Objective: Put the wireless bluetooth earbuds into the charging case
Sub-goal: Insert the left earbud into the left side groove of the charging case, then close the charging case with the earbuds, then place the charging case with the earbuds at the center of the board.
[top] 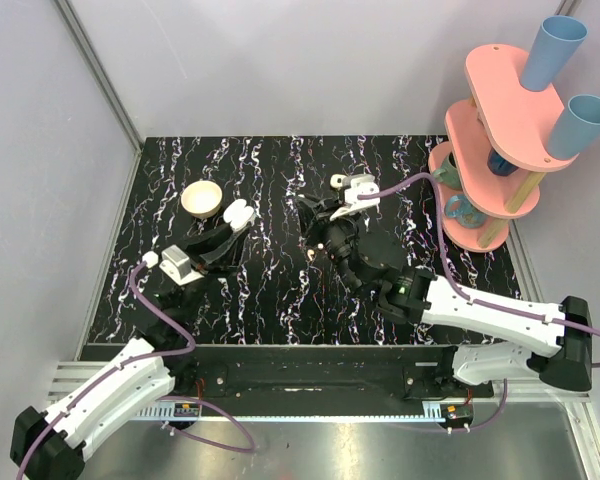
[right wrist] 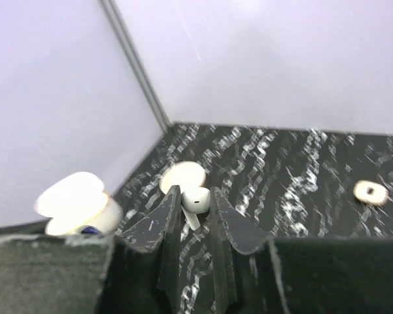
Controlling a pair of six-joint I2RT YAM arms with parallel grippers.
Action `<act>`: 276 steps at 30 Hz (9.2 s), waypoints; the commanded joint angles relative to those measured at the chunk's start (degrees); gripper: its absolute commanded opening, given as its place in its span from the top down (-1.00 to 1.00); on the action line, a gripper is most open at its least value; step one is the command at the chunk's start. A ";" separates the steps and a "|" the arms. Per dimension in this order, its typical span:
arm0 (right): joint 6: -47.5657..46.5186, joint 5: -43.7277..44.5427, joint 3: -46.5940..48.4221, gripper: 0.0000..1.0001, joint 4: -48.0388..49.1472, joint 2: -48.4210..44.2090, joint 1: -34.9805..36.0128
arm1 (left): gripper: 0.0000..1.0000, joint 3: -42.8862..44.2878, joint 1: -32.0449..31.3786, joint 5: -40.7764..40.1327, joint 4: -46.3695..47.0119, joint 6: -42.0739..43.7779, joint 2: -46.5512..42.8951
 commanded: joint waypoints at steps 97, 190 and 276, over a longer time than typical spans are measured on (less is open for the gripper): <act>-9.81 -22.77 0.17 0.69 33.05 13.48 4.66 | 1.00 -2.94 -0.07 3.87 18.53 -6.12 5.27; 4.78 -25.84 18.62 -0.13 -21.96 3.28 -8.88 | 1.00 0.74 -2.26 18.63 13.79 1.87 8.43; 17.35 -21.97 -1.68 -0.53 -24.87 -7.62 -18.28 | 1.00 -2.06 19.70 10.82 -4.05 -45.93 26.01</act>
